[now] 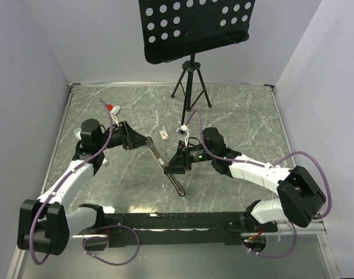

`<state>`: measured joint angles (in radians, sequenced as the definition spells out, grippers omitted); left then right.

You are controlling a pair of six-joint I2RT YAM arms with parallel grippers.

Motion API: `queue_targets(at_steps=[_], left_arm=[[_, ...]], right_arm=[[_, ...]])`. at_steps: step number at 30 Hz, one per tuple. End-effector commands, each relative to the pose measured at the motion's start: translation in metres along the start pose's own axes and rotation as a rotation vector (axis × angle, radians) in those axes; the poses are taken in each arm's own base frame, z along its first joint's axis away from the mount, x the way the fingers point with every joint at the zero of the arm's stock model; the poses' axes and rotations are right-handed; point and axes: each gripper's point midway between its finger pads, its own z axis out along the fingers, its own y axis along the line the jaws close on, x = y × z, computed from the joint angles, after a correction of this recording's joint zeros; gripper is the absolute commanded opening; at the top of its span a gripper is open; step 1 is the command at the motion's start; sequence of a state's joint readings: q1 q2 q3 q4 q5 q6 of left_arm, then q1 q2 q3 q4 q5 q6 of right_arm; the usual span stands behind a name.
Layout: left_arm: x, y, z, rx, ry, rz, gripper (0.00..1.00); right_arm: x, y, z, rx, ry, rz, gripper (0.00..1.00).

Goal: Unload the staples from the stapler

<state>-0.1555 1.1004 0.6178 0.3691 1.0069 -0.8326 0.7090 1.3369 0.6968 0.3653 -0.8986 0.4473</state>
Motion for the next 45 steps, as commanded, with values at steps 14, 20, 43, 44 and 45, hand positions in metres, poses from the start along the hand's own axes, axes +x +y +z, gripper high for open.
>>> queue_targets(at_steps=[14, 20, 43, 44, 45], left_arm=[[-0.021, -0.049, -0.004, 0.171, -0.008, 0.038, 0.67], [-0.019, -0.052, -0.003, 0.183, 0.000, -0.045, 0.65], [-0.035, -0.012, 0.003, -0.066, -0.049, -0.024, 0.70], [-0.034, -0.005, 0.003, -0.099, -0.048, -0.023, 0.70], [-0.041, -0.005, 0.002, -0.123, -0.057, 0.006, 0.70]], right_arm=[[0.047, -0.025, -0.012, 0.084, 0.076, 0.060, 0.00], [0.047, -0.026, -0.010, 0.078, 0.074, 0.073, 0.00], [0.059, -0.047, -0.014, 0.203, 0.086, 0.195, 0.00], [0.050, -0.062, -0.015, 0.293, 0.066, 0.171, 0.00], [0.060, -0.071, -0.022, 0.369, 0.107, 0.210, 0.00]])
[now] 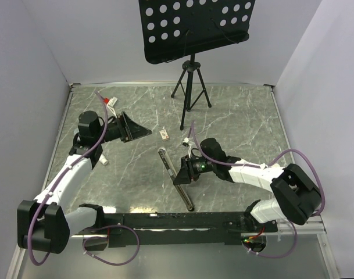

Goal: Unload the staples from the stapler

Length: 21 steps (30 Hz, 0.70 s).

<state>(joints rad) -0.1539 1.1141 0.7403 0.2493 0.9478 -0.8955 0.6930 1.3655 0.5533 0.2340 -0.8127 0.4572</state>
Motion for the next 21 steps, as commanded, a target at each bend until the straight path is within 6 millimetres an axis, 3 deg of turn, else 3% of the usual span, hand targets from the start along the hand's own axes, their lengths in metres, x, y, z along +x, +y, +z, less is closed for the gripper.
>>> queue_targets(at_steps=[1, 2, 4, 5, 9, 10, 13, 15, 16, 18, 19, 21], left_arm=[[-0.006, 0.019, -0.004, -0.139, 0.002, 0.096, 0.70], [-0.008, 0.024, -0.006, -0.179, -0.001, 0.115, 0.70], [-0.020, 0.042, -0.015, -0.321, -0.043, 0.167, 0.70], [-0.027, 0.044, -0.020, -0.369, -0.078, 0.195, 0.70], [-0.052, 0.077, -0.058, -0.663, -0.280, 0.231, 0.73], [-0.056, 0.070, -0.068, -0.679, -0.339, 0.242, 0.74], [-0.068, 0.064, -0.094, -0.758, -0.476, 0.275, 0.77], [-0.071, 0.061, -0.107, -0.799, -0.528, 0.273, 0.79], [-0.080, 0.062, -0.124, -0.868, -0.607, 0.276, 0.80], [-0.081, 0.062, -0.134, -0.904, -0.643, 0.259, 0.81], [-0.084, 0.059, -0.140, -0.922, -0.673, 0.260, 0.81], [-0.085, 0.058, -0.146, -0.935, -0.703, 0.251, 0.81]], right_arm=[[-0.024, -0.030, -0.007, 0.238, -0.042, -0.002, 0.00], [-0.034, -0.034, -0.009, 0.279, -0.056, -0.013, 0.00], [-0.023, -0.059, -0.017, 0.431, -0.006, 0.046, 0.00], [-0.026, -0.061, -0.018, 0.453, -0.002, 0.044, 0.00], [-0.026, -0.089, -0.031, 0.659, 0.002, 0.044, 0.00], [-0.020, -0.096, -0.039, 0.725, 0.030, 0.046, 0.00], [-0.029, -0.111, -0.054, 0.909, 0.031, -0.003, 0.00], [-0.024, -0.117, -0.057, 0.998, 0.072, -0.033, 0.00], [-0.029, -0.118, -0.065, 1.072, 0.080, -0.062, 0.00], [-0.023, -0.116, -0.061, 1.131, 0.133, -0.118, 0.00], [-0.033, -0.114, -0.064, 1.188, 0.119, -0.154, 0.00], [-0.025, -0.117, -0.067, 1.271, 0.192, -0.181, 0.00]])
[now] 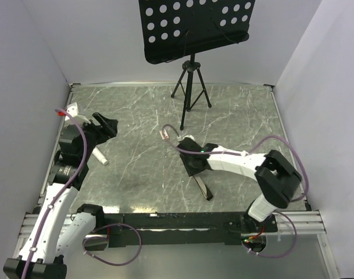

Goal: Unload the staples from the stapler

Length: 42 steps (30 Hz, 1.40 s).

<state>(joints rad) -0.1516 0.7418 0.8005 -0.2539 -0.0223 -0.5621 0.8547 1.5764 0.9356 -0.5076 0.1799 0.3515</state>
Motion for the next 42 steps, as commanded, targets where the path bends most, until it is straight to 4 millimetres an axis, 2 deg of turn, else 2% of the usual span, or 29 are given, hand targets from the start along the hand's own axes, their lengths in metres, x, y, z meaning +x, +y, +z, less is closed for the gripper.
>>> queue_targets(at_steps=[1, 2, 3, 4, 5, 6, 8, 10, 11, 12, 13, 16, 29, 32, 36, 39, 42], left_arm=[[-0.022, 0.033, -0.009, -0.187, -0.118, -0.019, 0.82], [-0.024, 0.036, -0.011, -0.201, -0.130, -0.023, 0.82], [-0.025, 0.037, -0.013, -0.210, -0.140, -0.030, 0.82], [-0.030, 0.038, -0.019, -0.216, -0.167, -0.033, 0.82], [-0.030, 0.039, -0.020, -0.218, -0.172, -0.036, 0.82], [-0.035, 0.037, -0.024, -0.205, -0.196, -0.040, 0.82], [-0.036, 0.037, -0.027, -0.203, -0.208, -0.045, 0.83], [-0.037, 0.037, -0.027, -0.204, -0.212, -0.046, 0.83], [-0.037, 0.037, -0.027, -0.206, -0.212, -0.046, 0.83], [-0.035, 0.039, -0.026, -0.214, -0.206, -0.045, 0.83], [-0.035, 0.039, -0.025, -0.215, -0.201, -0.045, 0.83], [-0.034, 0.040, -0.024, -0.220, -0.198, -0.046, 0.83], [-0.031, 0.043, -0.022, -0.235, -0.192, -0.051, 0.84], [-0.032, 0.043, -0.024, -0.236, -0.199, -0.054, 0.84], [-0.033, 0.044, -0.026, -0.236, -0.208, -0.057, 0.84], [-0.036, 0.042, -0.029, -0.228, -0.222, -0.058, 0.85], [-0.035, 0.041, -0.029, -0.220, -0.216, -0.061, 0.85]], right_arm=[[-0.026, -0.019, -0.019, 0.308, -0.065, -0.119, 0.00], [-0.016, -0.024, -0.019, 0.376, -0.016, -0.168, 0.00], [-0.016, -0.026, -0.021, 0.419, -0.012, -0.179, 0.00], [-0.027, -0.023, -0.028, 0.476, -0.053, -0.204, 0.00], [-0.018, -0.029, -0.028, 0.540, -0.005, -0.253, 0.00], [-0.023, -0.026, -0.031, 0.565, -0.022, -0.249, 0.00], [-0.017, -0.028, -0.031, 0.668, -0.007, -0.320, 0.00], [-0.016, -0.020, -0.032, 0.710, -0.013, -0.367, 0.00], [-0.013, -0.019, -0.026, 0.761, -0.013, -0.389, 0.00], [-0.011, -0.019, -0.031, 0.793, 0.004, -0.422, 0.00], [-0.004, -0.014, -0.025, 0.819, 0.021, -0.466, 0.00], [0.000, -0.012, -0.021, 0.873, 0.037, -0.519, 0.00], [-0.032, -0.020, -0.076, 0.908, -0.095, -0.475, 0.00], [-0.029, -0.018, -0.066, 0.903, -0.079, -0.491, 0.00], [-0.005, 0.000, -0.036, 0.877, -0.017, -0.578, 0.00], [0.009, 0.009, -0.021, 0.870, 0.025, -0.628, 0.00], [0.006, 0.009, -0.024, 0.891, 0.018, -0.637, 0.00]])
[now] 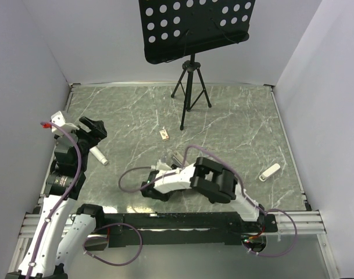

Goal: Unload the staples from the stapler

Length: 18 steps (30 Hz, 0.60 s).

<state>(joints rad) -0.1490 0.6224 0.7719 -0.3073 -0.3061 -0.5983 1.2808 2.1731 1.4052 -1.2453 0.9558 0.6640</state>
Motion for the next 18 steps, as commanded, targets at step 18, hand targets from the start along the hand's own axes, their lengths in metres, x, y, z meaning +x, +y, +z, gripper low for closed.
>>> queue_targets(at_steps=[18], left_arm=[[0.001, -0.009, 0.002, 0.041, 0.011, -0.012, 0.85]], right_arm=[[-0.033, -0.063, -0.015, -0.265, -0.115, 0.217, 0.00]])
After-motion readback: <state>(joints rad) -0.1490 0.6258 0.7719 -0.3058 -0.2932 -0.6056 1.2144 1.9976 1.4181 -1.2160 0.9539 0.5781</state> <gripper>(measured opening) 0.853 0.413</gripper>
